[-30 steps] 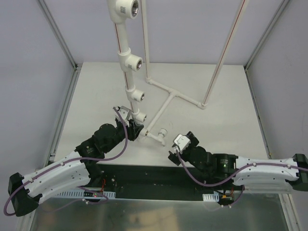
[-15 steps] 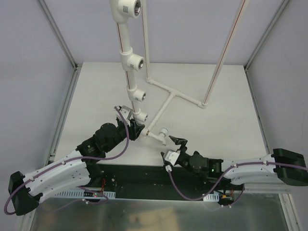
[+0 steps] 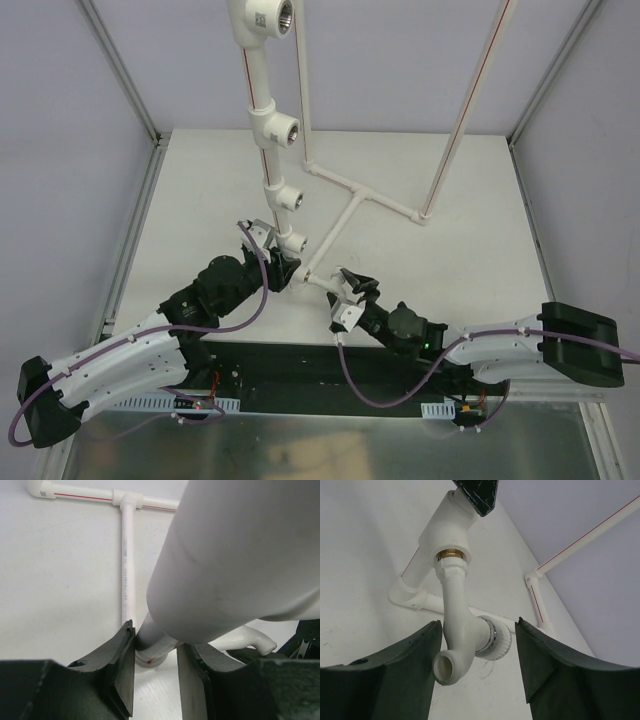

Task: Install the water faucets
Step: Screw the water faucet onto the adaptor.

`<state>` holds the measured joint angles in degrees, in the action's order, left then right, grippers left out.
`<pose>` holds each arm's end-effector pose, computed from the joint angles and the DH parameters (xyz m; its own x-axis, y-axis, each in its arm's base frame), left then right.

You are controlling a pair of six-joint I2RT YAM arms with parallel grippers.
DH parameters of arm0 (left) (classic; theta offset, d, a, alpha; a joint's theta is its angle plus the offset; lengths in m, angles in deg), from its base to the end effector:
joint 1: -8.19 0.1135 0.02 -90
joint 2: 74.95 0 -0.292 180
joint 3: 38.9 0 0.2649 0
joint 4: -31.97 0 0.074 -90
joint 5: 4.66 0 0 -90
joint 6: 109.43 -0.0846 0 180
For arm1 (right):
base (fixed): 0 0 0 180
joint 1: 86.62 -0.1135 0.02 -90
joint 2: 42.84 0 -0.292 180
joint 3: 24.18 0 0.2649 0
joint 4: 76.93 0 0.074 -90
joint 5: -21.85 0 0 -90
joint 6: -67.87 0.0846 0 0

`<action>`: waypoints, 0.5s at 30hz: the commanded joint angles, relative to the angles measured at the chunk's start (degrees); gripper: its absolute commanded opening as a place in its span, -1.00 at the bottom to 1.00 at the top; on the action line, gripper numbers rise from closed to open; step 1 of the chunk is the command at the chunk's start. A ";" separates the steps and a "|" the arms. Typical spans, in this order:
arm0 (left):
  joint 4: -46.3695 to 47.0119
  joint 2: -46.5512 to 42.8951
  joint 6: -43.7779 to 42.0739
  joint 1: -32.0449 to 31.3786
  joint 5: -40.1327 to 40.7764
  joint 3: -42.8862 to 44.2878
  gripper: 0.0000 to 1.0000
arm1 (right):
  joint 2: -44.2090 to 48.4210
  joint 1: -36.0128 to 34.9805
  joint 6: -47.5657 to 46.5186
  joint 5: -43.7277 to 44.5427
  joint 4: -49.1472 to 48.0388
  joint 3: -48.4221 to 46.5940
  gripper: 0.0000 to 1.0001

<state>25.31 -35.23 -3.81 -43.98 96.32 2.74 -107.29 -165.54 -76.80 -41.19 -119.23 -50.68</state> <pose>0.1456 -0.1612 0.2960 -0.2262 -0.1396 -0.9640 0.6210 0.7418 -0.2532 0.0861 0.2399 0.2254 0.6512 -0.4586 -0.6047 -0.4437 0.4163 -0.7936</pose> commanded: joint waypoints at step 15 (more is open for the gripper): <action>-1.87 -2.28 5.92 -0.48 -1.40 0.45 -1.00 | -0.16 1.83 25.30 3.00 4.68 -1.44 -1.00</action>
<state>24.24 -36.08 -3.64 -43.98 96.28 2.74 -108.03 -164.60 -60.15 -41.41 -117.59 -51.82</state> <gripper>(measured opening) 0.329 0.312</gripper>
